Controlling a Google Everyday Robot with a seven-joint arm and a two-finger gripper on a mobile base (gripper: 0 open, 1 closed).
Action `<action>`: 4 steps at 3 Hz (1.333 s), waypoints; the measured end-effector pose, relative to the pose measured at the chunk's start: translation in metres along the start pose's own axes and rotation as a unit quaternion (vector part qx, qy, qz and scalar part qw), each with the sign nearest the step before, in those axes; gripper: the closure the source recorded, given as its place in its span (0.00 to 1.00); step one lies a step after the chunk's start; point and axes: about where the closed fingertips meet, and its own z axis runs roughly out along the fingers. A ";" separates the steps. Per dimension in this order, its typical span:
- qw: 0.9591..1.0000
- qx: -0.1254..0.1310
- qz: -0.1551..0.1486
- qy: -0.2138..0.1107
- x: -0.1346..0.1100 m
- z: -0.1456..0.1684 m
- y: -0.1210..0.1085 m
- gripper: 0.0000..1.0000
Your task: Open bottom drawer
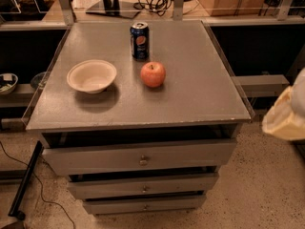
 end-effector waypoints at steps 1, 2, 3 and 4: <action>1.000 -0.015 0.004 0.001 0.012 0.020 0.016 1.00; 0.999 -0.036 0.004 0.002 0.018 0.039 0.030 1.00; 0.999 -0.037 0.004 0.002 0.018 0.040 0.031 1.00; 0.999 -0.048 0.008 -0.005 0.020 0.042 0.047 1.00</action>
Offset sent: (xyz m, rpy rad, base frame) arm -0.0316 0.0002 -0.0731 0.0344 0.1137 0.0163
